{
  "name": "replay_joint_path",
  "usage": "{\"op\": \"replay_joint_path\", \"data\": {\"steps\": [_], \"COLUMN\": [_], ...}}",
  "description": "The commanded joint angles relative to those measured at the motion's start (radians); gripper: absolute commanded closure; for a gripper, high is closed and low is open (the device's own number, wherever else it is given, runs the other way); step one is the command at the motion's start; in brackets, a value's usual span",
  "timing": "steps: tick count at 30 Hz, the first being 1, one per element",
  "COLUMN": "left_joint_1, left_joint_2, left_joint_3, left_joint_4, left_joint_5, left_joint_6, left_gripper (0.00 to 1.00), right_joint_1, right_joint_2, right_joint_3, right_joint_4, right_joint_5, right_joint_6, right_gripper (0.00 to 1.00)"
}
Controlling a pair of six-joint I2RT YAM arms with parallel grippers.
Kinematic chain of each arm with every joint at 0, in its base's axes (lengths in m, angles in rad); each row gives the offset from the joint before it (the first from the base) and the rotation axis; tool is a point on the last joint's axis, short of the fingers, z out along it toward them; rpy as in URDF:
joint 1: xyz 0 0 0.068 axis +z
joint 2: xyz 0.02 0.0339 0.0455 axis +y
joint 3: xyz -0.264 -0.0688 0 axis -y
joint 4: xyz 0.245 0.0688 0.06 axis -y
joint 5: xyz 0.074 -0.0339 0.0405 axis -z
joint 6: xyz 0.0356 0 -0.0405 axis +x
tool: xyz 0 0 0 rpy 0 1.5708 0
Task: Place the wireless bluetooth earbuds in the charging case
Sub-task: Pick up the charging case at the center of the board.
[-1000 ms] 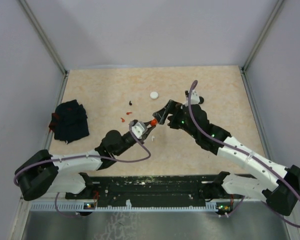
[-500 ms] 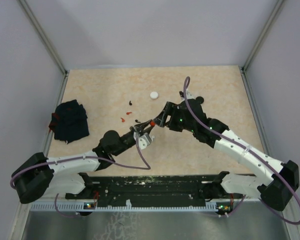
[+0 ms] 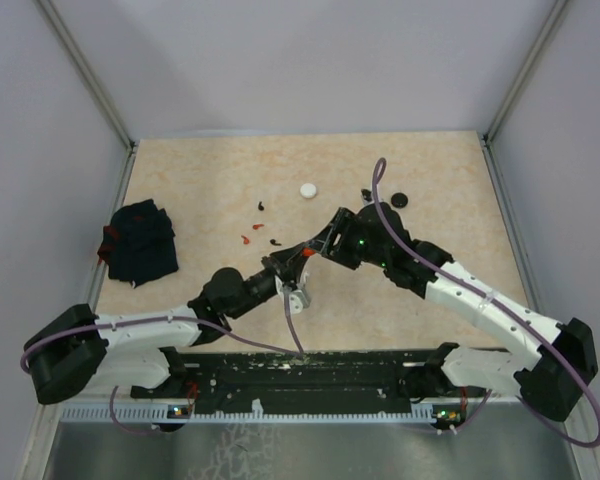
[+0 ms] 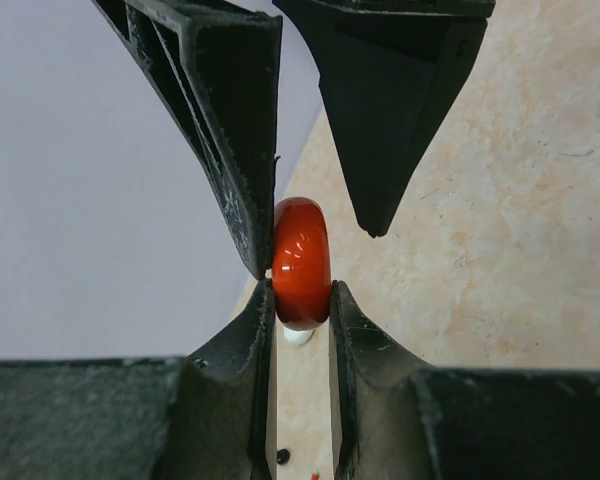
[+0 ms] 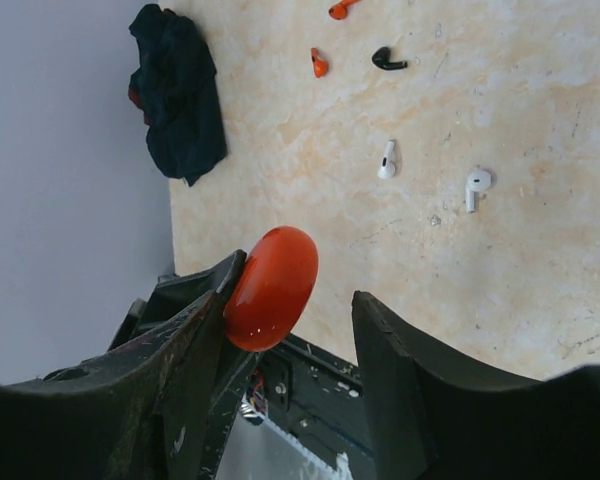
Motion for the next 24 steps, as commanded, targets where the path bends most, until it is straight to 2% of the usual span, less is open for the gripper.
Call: {"op": "replay_joint_path", "data": {"steps": [1,7,10,13,18,22,24], "left_joint_1": [-0.021,-0.043,-0.049,-0.051,-0.054,-0.054,-0.054], "left_joint_2": [0.011,0.024,0.029,0.029,0.018,-0.008,-0.028], "left_joint_3": [-0.004,-0.015,-0.024,-0.028,-0.038,-0.053,-0.066], "left_joint_4": [0.02,0.03,0.042,0.046,0.046,0.051,0.06], "left_joint_5": [-0.043,-0.076,-0.083,-0.091,-0.09,-0.087,-0.091], "left_joint_6": [0.083,0.113,0.113,0.113,0.089,0.029,-0.029], "left_gripper": [0.95,0.9,0.76,0.69,0.47,0.36,0.26], "right_joint_1": [-0.008,-0.013,-0.02,-0.029,-0.045,-0.06,-0.062], "right_joint_2": [0.019,0.019,0.018,0.013,-0.001,-0.011,-0.013], "right_joint_3": [-0.011,-0.028,-0.035,-0.038,-0.049,-0.035,-0.021], "right_joint_4": [0.071,0.106,0.116,0.119,0.133,0.136,0.139], "right_joint_5": [-0.018,-0.025,-0.027,-0.024,-0.025,-0.026,-0.03], "right_joint_6": [0.053,0.073,0.075,0.073,0.043,-0.03,-0.103], "right_gripper": [0.47,0.58,0.65,0.74,0.86,0.95,0.95]}}
